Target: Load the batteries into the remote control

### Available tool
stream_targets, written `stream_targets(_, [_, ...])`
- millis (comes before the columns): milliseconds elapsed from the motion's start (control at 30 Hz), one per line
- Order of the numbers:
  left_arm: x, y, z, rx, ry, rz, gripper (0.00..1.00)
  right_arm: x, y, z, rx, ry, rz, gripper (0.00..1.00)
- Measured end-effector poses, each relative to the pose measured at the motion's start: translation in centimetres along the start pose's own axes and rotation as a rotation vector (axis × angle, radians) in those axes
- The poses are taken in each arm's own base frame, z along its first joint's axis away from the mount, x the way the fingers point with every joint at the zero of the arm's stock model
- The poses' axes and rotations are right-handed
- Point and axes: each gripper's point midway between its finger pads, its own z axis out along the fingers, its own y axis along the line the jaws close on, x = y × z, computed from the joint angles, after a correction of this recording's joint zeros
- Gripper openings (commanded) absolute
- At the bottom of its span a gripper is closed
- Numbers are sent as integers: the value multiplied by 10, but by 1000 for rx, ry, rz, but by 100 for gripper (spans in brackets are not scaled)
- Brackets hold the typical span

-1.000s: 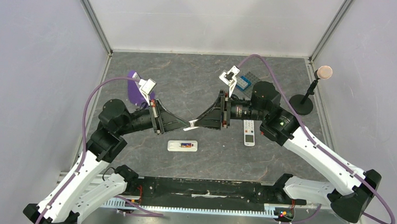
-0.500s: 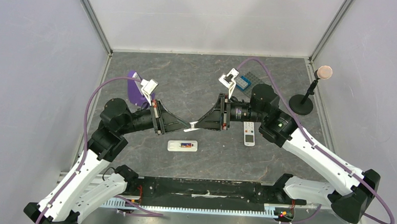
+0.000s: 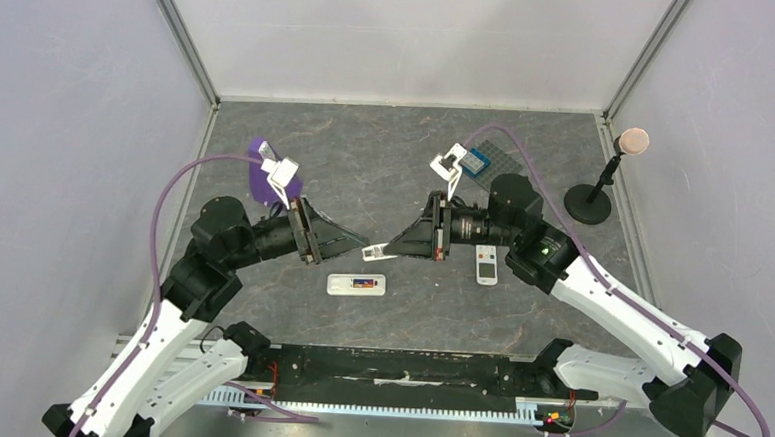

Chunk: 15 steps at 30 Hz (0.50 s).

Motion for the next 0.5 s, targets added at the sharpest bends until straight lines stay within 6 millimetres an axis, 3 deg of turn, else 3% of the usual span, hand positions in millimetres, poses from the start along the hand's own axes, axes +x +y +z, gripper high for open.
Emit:
stream_targets(133, [-12,30,-15,-200,-127,-5,75,25,-32,-1,71,5,49,0])
stream_targets(300, [-14,74,-37,-427,-237,-43,75,73,-95,-1,205,12,163,0])
stream_targets(367, [-5,99,-37,-499,-228,-78,74,96,-120,2,265,29,219,0])
stream_targets(500, [38,166,-34,-661,-134,-206,72,131,-152,15,333,65,306,0])
